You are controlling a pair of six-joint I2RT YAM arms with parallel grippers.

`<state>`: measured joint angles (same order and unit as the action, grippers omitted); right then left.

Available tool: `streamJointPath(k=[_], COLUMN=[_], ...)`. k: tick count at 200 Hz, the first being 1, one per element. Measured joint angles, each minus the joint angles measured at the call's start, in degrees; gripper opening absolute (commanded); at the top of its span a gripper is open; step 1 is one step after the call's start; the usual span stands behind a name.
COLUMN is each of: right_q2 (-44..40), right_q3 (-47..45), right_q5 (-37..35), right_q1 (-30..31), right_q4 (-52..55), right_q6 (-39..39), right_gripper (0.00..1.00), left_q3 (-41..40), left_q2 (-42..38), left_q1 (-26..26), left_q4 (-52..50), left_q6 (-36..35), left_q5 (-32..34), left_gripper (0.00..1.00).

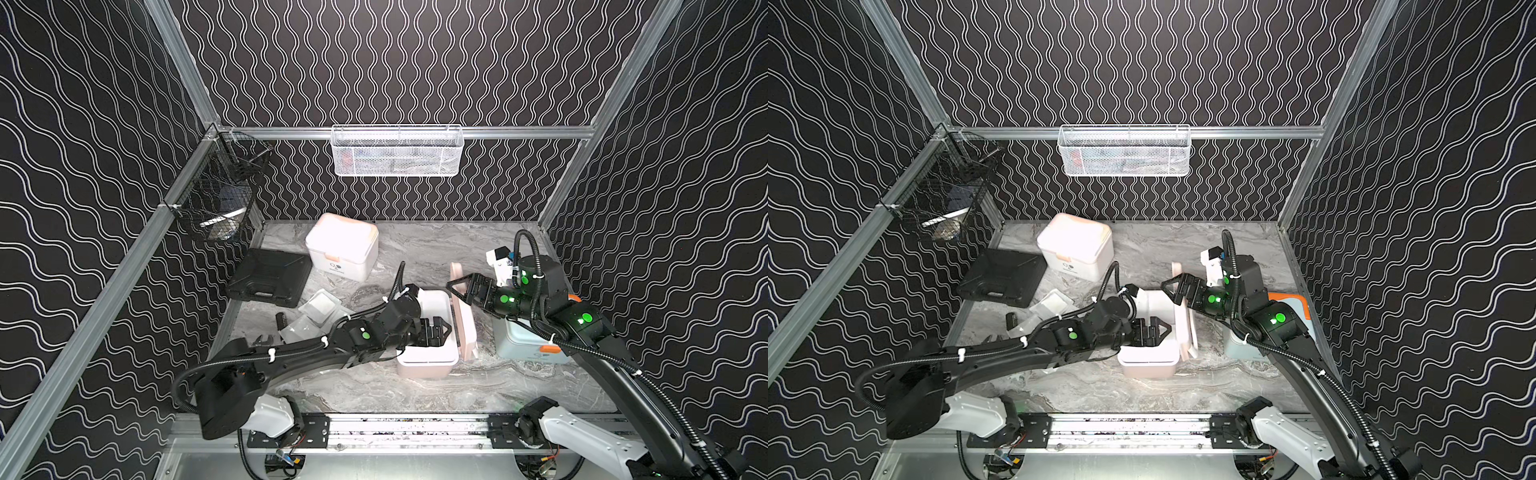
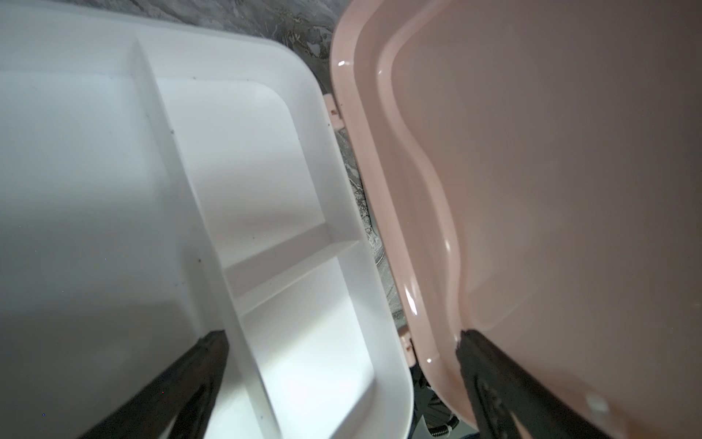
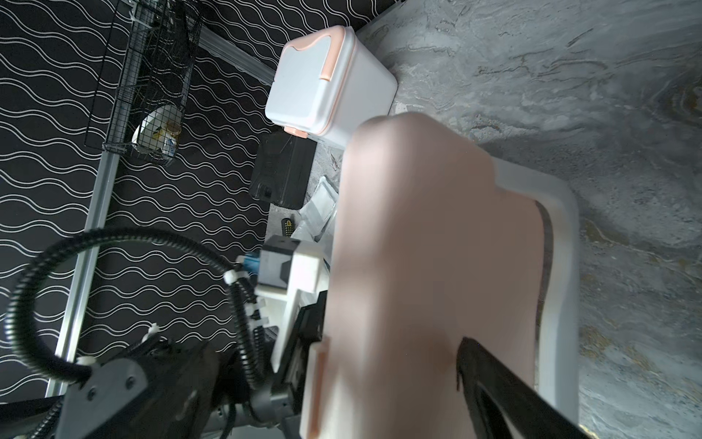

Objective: Open first aid kits and take out gauze
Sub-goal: Close the lid of the first aid kit.

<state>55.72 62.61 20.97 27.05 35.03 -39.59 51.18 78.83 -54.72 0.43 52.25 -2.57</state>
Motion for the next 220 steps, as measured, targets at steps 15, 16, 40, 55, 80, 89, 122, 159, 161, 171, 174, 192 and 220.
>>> streamJointPath(k=[15,16,40,55,80,89,122,159,161,171,174,192,220], right_q2=[0.44,0.46,1.36,2.03,3.50,4.09,6.54,10.86,11.04,11.89,12.11,13.03,12.79], right_q3=[0.20,0.20,0.20,0.22,0.31,0.31,0.61,4.13,4.33,5.20,5.42,6.32,6.95], right_q5=[0.57,0.59,2.16,3.43,5.79,6.45,7.58,6.19,6.08,5.40,5.16,3.06,-1.44], right_q1=[0.00,0.00,0.02,0.15,0.39,0.87,5.11,12.94,13.31,14.88,15.26,16.20,16.46], right_q4=[-0.04,-0.04,-0.22,-0.35,-1.11,-1.27,-1.55,-1.05,-1.03,-0.87,-0.72,0.61,3.10], right_q6=[0.00,0.00,-0.02,-0.04,-0.04,-0.02,0.20,2.60,2.80,3.19,3.32,4.33,4.98], right_gripper=[1.00,1.00,1.00,1.00,1.00,1.00,1.00,1.00,1.00,1.00,1.00,1.00,1.00], left_q3=[-0.72,-0.79,-2.40,-2.89,-3.74,-4.39,-7.82,-10.16,-10.25,-10.58,-10.69,-11.32,-12.61], left_q2=[-3.72,-3.91,-10.36,-14.14,-19.74,-21.57,-27.39,-29.40,-29.44,-29.59,-29.62,-29.66,-29.66], left_q1=[0.04,0.04,0.04,0.20,1.31,2.36,8.26,15.23,15.43,16.57,16.87,18.29,20.46], left_q4=[-1.70,-1.81,-5.77,-8.46,-12.41,-13.90,-16.85,-17.94,-17.94,-17.92,-17.84,-17.64,-17.51], left_q6=[-0.33,-0.39,-1.25,-1.75,-3.34,-4.20,-4.68,-5.66,-5.66,-5.70,-5.73,-5.84,-5.86], left_q5=[1.22,1.29,3.04,4.22,5.35,5.51,3.37,-2.93,-3.21,-4.81,-5.29,-8.04,-11.17], left_gripper=[0.99,0.99,0.99,0.99,0.99,0.99,0.99,0.99,0.99,0.99,0.99,0.99,0.99])
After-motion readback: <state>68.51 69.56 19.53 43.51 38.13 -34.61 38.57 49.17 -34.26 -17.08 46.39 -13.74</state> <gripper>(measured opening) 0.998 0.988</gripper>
